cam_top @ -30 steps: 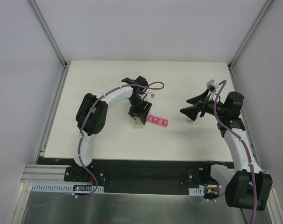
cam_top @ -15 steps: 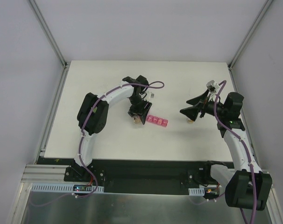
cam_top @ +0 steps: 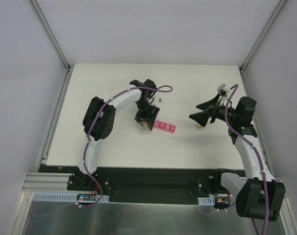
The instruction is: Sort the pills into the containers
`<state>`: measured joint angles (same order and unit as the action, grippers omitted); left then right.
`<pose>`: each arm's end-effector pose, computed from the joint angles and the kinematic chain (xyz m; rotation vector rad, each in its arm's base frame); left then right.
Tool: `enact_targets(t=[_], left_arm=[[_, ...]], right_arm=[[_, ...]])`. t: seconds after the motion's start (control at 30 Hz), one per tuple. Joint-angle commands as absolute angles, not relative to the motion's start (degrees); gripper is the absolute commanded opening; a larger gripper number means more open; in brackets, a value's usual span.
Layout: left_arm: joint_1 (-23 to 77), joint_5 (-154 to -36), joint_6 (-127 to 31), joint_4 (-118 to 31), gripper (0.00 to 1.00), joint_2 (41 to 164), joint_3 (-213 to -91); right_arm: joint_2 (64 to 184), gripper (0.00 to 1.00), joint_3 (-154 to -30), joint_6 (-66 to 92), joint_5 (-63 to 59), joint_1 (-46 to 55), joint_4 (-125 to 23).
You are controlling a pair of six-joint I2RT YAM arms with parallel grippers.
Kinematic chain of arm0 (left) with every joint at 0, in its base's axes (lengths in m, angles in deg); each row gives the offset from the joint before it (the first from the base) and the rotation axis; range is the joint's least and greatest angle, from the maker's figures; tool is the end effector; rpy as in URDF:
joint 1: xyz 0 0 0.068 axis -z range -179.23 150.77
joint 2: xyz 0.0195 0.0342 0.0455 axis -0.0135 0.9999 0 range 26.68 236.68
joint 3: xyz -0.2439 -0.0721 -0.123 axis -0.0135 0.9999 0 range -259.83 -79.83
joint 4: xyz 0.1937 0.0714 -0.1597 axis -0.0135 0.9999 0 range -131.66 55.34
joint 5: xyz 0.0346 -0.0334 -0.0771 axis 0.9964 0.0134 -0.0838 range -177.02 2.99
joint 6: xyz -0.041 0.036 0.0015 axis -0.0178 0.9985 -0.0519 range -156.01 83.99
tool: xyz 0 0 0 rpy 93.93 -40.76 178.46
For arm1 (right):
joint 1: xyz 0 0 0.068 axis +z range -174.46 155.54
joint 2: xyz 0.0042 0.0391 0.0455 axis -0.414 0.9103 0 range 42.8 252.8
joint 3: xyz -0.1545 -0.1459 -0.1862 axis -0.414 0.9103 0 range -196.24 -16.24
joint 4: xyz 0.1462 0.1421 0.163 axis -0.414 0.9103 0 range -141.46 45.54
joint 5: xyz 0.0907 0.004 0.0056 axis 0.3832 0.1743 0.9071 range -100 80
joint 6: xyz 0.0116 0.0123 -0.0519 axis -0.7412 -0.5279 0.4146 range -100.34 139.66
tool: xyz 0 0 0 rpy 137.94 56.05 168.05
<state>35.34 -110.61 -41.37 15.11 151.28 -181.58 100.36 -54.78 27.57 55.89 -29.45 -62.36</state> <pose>0.3570 -0.2637 0.1936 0.8214 2.9235 -0.6903 0.2139 0.0148 0.3092 -0.8658 1.4526 0.8056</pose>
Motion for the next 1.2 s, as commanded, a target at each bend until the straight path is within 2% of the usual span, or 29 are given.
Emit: enact_targets(t=[0.0,1.17], left_arm=[[35.8,-111.1,-42.2,18.4,0.00,151.8,-183.6],[35.5,-111.8,-42.2,20.8,0.00,152.8,-186.4]], right_arm=[[99.8,0.97,-54.9,27.1,57.9,-30.1,-65.4],[99.9,0.97,-54.0,25.4,58.5,-30.7,-67.9]])
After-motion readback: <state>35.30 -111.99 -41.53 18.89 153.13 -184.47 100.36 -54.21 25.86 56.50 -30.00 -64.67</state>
